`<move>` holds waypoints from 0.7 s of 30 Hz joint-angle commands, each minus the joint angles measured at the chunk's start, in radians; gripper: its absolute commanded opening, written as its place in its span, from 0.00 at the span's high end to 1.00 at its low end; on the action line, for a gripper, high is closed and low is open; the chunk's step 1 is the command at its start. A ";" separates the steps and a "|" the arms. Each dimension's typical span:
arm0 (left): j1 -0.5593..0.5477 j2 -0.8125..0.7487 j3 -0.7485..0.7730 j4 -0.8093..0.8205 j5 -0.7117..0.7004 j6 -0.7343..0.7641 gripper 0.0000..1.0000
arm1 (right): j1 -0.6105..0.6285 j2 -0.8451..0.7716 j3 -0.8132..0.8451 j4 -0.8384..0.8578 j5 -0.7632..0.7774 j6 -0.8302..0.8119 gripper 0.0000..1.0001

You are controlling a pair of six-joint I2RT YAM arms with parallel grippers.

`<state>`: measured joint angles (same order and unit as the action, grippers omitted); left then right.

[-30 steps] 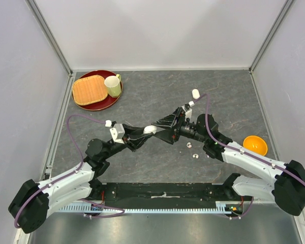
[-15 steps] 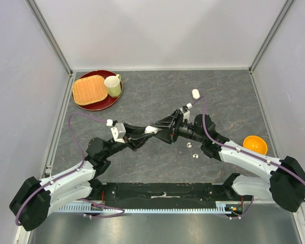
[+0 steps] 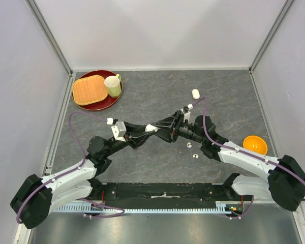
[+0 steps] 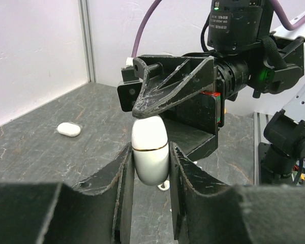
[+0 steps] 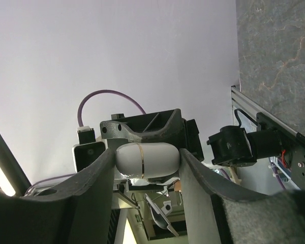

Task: Insert the wireless bluetooth earbuds into the charging case
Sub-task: Pick up the charging case at the center of the board.

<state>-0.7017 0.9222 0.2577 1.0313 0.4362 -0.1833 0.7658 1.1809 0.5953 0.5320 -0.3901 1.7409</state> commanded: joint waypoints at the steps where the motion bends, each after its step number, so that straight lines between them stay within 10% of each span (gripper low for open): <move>1: -0.002 0.023 0.049 0.007 0.010 -0.042 0.85 | 0.015 0.005 0.004 0.088 -0.007 0.013 0.82; 21: -0.004 0.029 0.072 -0.070 0.003 -0.076 0.64 | 0.018 -0.033 0.026 0.032 0.042 -0.070 0.94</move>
<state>-0.6968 0.9428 0.2893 0.9707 0.4240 -0.2192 0.7658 1.1656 0.5949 0.5003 -0.3347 1.6787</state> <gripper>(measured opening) 0.352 0.553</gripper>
